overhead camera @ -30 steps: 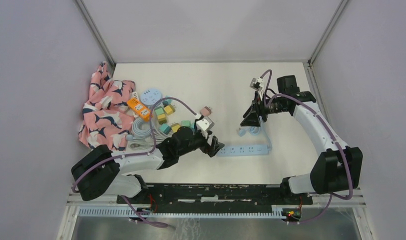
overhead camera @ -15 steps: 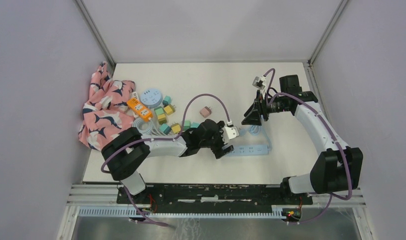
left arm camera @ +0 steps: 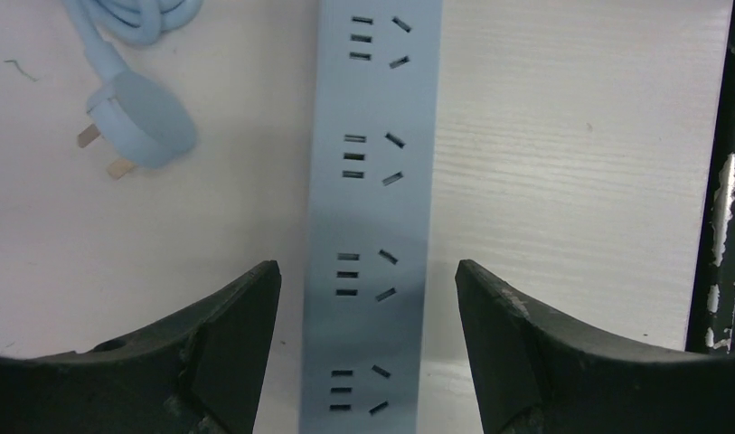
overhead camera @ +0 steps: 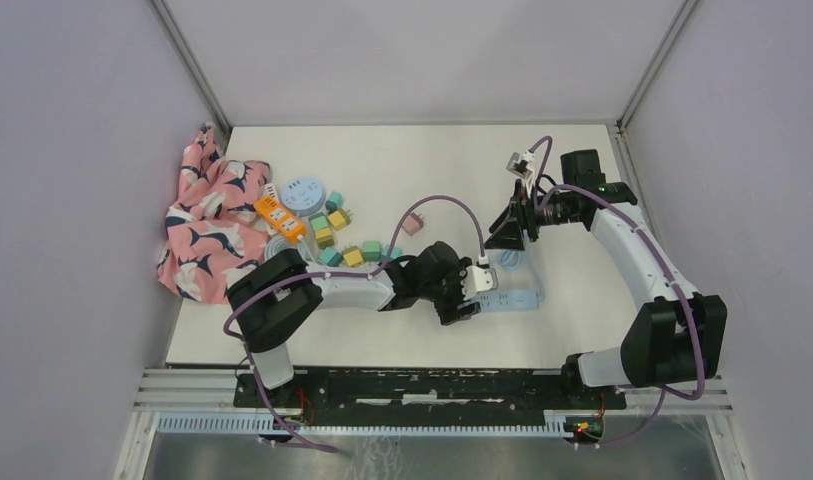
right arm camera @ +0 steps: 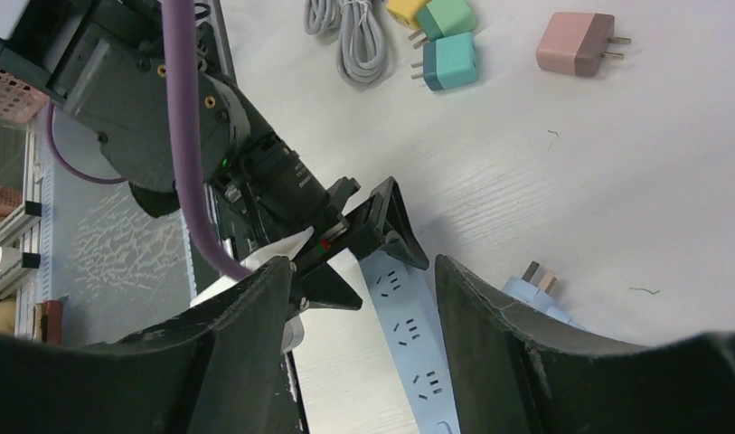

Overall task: Pull the plug off the socket
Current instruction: Pick up the socket from the center of the board, then place the socket at the center of the board.

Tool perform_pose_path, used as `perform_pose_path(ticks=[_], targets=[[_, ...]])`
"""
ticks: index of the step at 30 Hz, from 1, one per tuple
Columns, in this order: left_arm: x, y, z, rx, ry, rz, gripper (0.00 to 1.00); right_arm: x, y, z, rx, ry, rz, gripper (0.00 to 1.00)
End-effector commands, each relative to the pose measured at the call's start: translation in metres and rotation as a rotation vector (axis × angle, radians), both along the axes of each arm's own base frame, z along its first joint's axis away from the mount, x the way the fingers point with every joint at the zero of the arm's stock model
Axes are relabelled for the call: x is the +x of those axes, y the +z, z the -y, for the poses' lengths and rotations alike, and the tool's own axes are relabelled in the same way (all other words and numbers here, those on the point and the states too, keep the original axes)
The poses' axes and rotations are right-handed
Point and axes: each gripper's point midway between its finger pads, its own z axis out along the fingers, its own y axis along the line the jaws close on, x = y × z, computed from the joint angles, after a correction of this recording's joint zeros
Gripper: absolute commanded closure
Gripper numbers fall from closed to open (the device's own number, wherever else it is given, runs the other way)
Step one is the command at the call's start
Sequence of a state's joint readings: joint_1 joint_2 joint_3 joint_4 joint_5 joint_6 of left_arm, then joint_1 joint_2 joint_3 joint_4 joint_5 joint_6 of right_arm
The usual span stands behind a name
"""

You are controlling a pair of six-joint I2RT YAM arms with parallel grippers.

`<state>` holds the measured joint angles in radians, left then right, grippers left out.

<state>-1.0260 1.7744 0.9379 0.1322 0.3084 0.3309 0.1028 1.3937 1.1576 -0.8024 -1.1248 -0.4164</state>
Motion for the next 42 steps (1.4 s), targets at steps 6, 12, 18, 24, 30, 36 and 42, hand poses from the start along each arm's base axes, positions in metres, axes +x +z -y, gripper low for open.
perform_pose_path(ticks=[6,12,18,24,30,36,42], targets=[[-0.006,-0.019,-0.004,0.112,-0.001,0.110,0.23,0.005,0.017,-0.003,0.047,0.023,0.047,0.34],[0.003,-0.017,-0.008,0.134,0.025,0.149,0.57,0.005,0.016,-0.003,0.045,0.027,0.042,0.34],[0.029,0.010,-0.024,0.072,0.184,0.237,0.97,0.005,0.016,-0.003,0.044,0.029,0.037,0.35],[0.091,0.031,-0.079,0.000,0.513,0.167,0.97,0.005,0.017,-0.003,0.044,0.030,0.039,0.35],[0.143,0.041,-0.147,-0.075,0.890,0.130,0.97,0.005,0.016,-0.003,0.044,0.029,0.036,0.35],[0.169,0.036,-0.193,-0.137,1.132,0.035,0.97,0.005,0.015,-0.002,0.043,0.030,0.034,0.35],[0.180,0.024,-0.216,-0.126,1.271,-0.006,0.97,0.005,0.015,-0.002,0.041,0.027,0.032,0.35]])
